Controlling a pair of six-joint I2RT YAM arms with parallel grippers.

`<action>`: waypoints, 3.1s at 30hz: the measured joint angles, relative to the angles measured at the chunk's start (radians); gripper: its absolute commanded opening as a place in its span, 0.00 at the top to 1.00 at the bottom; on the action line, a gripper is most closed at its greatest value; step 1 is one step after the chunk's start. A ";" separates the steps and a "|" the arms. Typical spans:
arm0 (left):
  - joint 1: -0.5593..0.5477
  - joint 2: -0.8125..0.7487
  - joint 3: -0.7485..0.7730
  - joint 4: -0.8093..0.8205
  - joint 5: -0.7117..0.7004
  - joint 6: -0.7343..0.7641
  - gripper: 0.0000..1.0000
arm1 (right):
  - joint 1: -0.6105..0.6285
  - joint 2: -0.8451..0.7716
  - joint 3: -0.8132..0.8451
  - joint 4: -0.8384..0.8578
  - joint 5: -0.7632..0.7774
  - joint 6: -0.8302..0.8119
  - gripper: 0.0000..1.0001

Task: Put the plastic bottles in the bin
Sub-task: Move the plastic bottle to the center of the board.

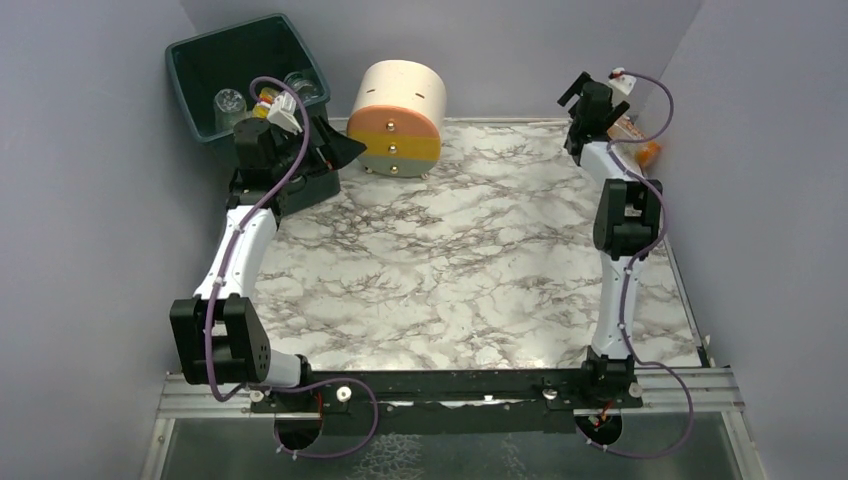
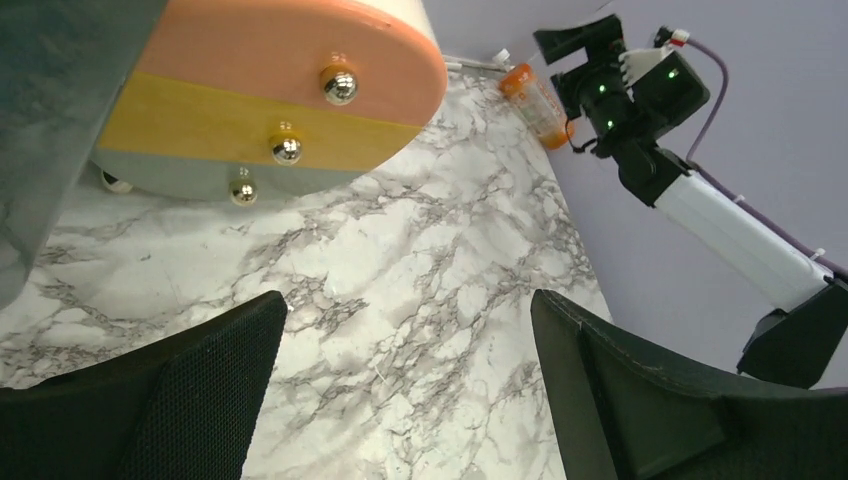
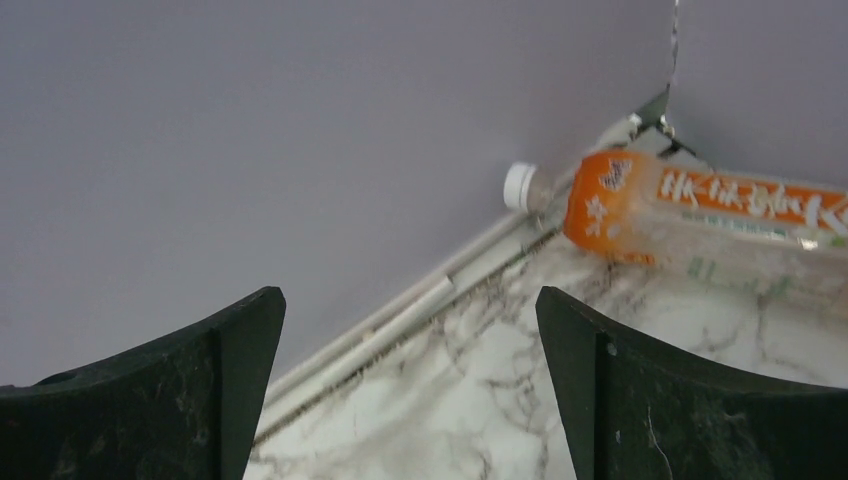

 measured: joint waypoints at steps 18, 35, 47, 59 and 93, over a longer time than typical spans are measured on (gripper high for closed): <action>-0.023 0.050 -0.048 0.026 0.014 -0.019 0.01 | -0.041 0.302 0.487 -0.005 0.072 -0.248 0.00; -0.029 0.051 -0.048 0.025 0.024 -0.018 0.01 | -0.094 0.305 0.280 0.126 -0.027 -0.420 0.00; -0.045 0.054 -0.048 0.016 0.022 -0.005 0.01 | -0.149 0.305 0.289 0.114 -0.018 -0.316 0.00; -0.050 0.071 -0.048 0.008 0.022 -0.002 0.01 | -0.201 0.362 0.396 -0.025 -0.046 -0.180 0.00; -0.133 -0.021 -0.048 -0.011 0.010 0.000 0.01 | -0.080 -0.318 -0.666 0.201 -0.170 -0.001 0.03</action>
